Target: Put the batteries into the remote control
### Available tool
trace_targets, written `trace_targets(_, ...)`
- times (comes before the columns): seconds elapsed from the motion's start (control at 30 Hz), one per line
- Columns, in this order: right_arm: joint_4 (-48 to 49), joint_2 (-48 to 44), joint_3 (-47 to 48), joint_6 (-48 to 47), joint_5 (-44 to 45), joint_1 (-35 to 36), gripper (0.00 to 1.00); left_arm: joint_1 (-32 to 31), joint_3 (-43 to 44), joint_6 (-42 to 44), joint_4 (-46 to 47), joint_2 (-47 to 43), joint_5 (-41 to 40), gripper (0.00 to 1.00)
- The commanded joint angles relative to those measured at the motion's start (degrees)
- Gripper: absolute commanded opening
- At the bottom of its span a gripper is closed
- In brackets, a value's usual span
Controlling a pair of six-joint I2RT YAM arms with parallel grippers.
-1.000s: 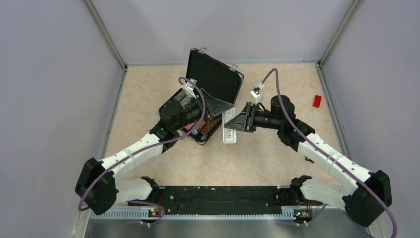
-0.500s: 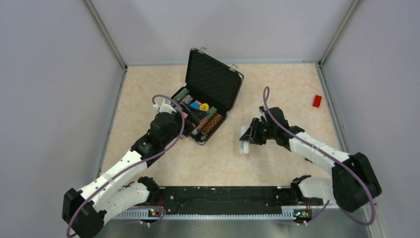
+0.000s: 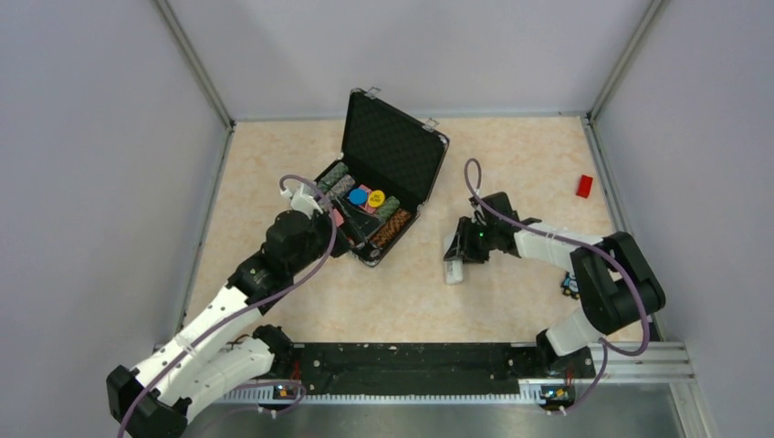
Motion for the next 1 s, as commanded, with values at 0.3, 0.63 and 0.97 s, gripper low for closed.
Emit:
trace_targets(0.3, -10.0, -2.6, 7.0, -4.9, 8.9, -1.2, 0.74, 0.9, 11.9, 10.2, -11.4, -0.7, 1.7, 0.99)
trace_targets(0.63, -35.8, -29.0, 11.0, 1.2, 32.3, -1.2, 0.88, 0.9, 16.3, 12.4, -27.1, -3.7, -4.5, 0.99)
trace_targets(0.97, -65.1, -55.7, 24.9, 15.6, 54.7, -1.2, 0.99, 0.9, 17.5, 10.9, -42.5, -17.3, -14.4, 0.99)
